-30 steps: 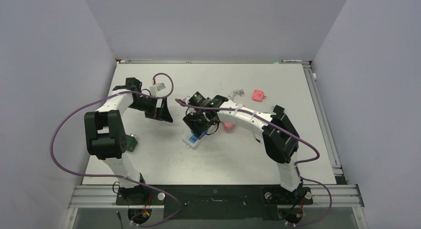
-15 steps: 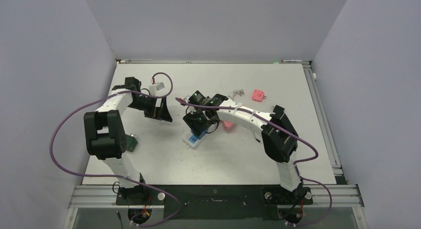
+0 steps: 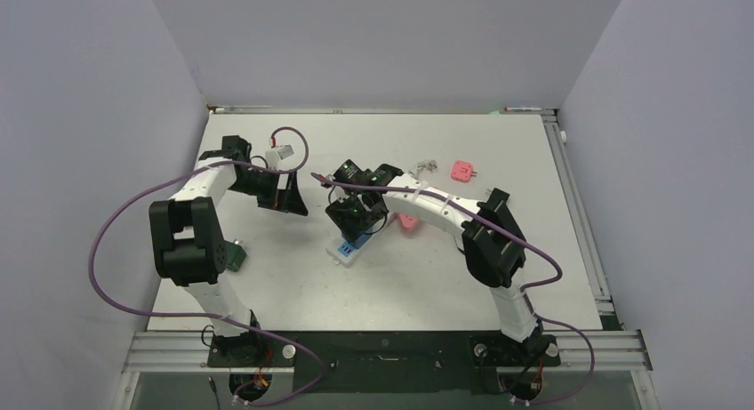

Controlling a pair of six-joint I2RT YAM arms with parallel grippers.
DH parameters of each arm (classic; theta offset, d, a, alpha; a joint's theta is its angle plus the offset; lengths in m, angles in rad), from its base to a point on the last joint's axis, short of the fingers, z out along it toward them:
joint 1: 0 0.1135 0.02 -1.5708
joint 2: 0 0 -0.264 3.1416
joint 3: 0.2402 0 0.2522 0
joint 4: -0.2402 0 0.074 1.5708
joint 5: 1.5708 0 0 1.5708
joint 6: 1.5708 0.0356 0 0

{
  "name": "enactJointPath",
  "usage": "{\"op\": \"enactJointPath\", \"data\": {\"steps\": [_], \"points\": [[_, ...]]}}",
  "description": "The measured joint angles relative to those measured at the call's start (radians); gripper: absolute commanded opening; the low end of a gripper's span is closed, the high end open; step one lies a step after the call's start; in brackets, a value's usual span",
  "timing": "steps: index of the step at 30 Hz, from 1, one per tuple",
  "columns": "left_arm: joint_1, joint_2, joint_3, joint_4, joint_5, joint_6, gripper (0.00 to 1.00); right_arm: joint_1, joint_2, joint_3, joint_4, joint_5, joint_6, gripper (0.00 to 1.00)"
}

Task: Insert the plug
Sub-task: Insert the plug into the socket.

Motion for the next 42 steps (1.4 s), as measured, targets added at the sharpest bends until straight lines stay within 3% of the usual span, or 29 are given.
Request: {"op": "enactJointPath", "data": {"steps": [6,19,24,27,29,31,42], "points": [[0.003,0.0,0.0,0.0,0.0,0.0,0.96,0.006,0.05,0.045,-0.026,0.015,0.002,0.05],[0.006,0.0,0.0,-0.003,0.0,0.0,0.96,0.016,0.009,-0.06,0.081,0.045,0.024,0.06],[0.008,0.0,0.0,-0.007,-0.002,0.0,0.96,0.016,-0.008,-0.091,0.113,0.054,0.027,0.36],[0.008,-0.001,0.002,-0.015,-0.007,0.0,0.96,0.018,-0.017,-0.1,0.125,0.064,0.029,0.65],[0.008,-0.003,0.006,-0.021,-0.013,-0.002,0.96,0.019,-0.018,-0.092,0.122,0.07,0.033,0.94],[0.008,-0.011,0.017,-0.031,-0.025,-0.005,0.96,0.02,0.003,-0.085,0.119,0.084,0.046,0.9],[0.015,-0.174,0.143,-0.121,-0.109,-0.046,0.96,0.003,0.045,0.001,0.053,0.108,0.035,0.9]]}}
